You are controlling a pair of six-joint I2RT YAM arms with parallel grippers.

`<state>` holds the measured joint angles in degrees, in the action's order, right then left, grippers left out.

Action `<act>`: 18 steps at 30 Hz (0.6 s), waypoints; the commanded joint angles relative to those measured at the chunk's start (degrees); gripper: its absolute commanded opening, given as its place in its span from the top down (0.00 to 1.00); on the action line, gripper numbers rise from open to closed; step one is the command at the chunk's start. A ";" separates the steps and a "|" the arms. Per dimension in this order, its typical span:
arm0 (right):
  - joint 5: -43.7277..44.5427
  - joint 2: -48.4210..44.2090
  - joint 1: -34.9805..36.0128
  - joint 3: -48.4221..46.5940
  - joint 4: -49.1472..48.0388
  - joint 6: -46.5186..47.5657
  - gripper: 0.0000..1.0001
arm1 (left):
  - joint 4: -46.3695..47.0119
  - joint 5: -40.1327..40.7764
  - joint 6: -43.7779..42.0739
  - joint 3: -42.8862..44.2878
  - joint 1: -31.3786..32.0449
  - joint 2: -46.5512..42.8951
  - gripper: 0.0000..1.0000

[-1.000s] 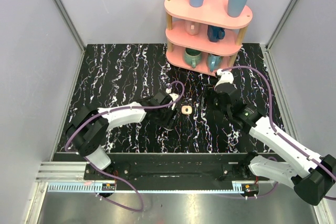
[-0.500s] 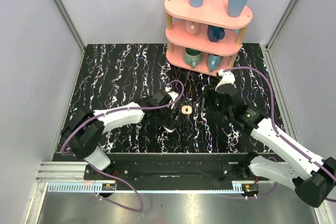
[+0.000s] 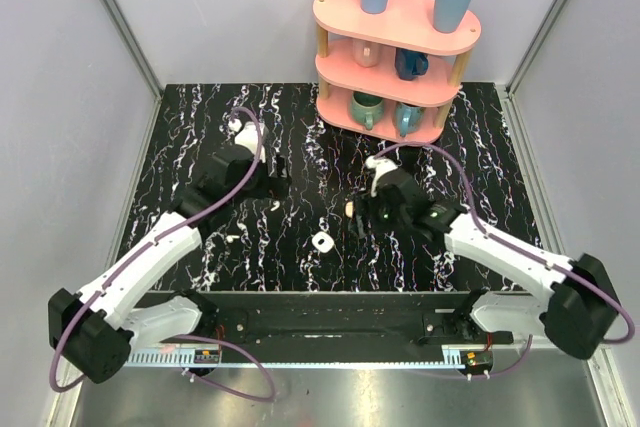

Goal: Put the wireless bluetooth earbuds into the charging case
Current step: Pick up the charging case from the center of the board.

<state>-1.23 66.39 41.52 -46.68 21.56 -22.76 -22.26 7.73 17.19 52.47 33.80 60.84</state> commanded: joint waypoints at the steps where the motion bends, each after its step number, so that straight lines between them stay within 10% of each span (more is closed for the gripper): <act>1: -0.52 4.97 7.87 -2.89 -4.07 2.63 0.29 | 0.28 -4.28 -1.72 -1.84 -4.79 -1.07 0.01; 18: -0.62 23.34 14.12 -8.60 -11.10 7.73 0.32 | 2.04 -11.51 -2.07 -4.83 -11.57 -7.57 0.01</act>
<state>-2.57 87.55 54.41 -51.20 13.54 -18.52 -22.59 -2.90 15.62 48.62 22.79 55.92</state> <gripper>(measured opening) 0.683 0.987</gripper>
